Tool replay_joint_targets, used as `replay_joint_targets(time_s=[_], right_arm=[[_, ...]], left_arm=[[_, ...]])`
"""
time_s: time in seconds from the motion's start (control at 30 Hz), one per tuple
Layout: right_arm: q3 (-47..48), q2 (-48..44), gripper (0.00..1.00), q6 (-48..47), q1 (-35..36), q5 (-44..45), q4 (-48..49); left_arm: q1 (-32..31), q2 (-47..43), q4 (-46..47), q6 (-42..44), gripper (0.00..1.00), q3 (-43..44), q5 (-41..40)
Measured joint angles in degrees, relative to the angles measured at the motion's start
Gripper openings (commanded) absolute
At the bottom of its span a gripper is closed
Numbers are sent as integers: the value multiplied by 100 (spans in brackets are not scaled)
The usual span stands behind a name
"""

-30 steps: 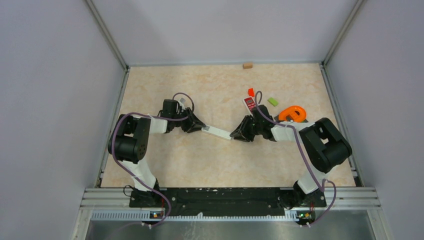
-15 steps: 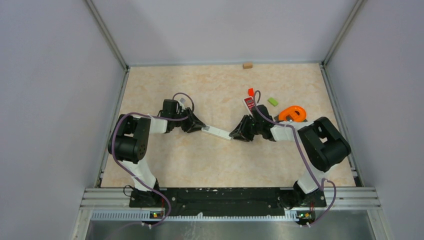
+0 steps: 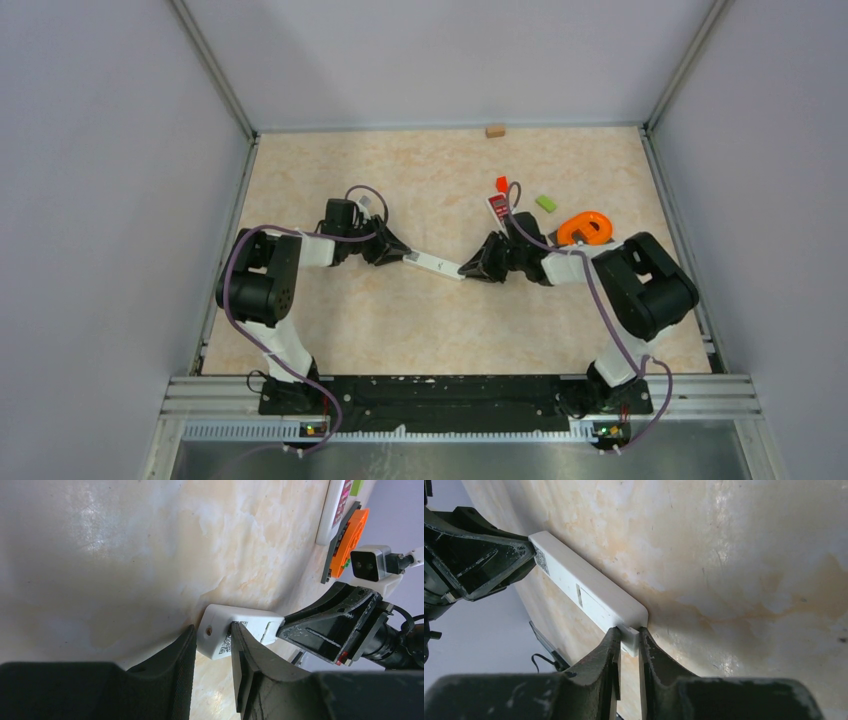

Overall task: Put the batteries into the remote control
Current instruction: Load the battery into the remote control.

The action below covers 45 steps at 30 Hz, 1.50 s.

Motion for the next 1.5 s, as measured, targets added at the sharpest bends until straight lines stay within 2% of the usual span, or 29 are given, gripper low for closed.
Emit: replay_joint_targets(time_s=[0.57,0.8,1.23,1.37,1.5], right_arm=[[-249,-13,18,118,-9,-37,498],[-247,42,19,284,2,-28,553],[-52,138,28,415,125,201,284],[59,103,34,374,168,293,76],[195,61,34,271,291,527,-109]], left_arm=[[2,-2,31,-2,34,-13,22],[28,-2,341,-26,32,-175,111],[66,-2,957,-256,31,-468,175],[70,-20,977,-286,31,-490,144],[72,-70,951,-286,31,-498,42]])
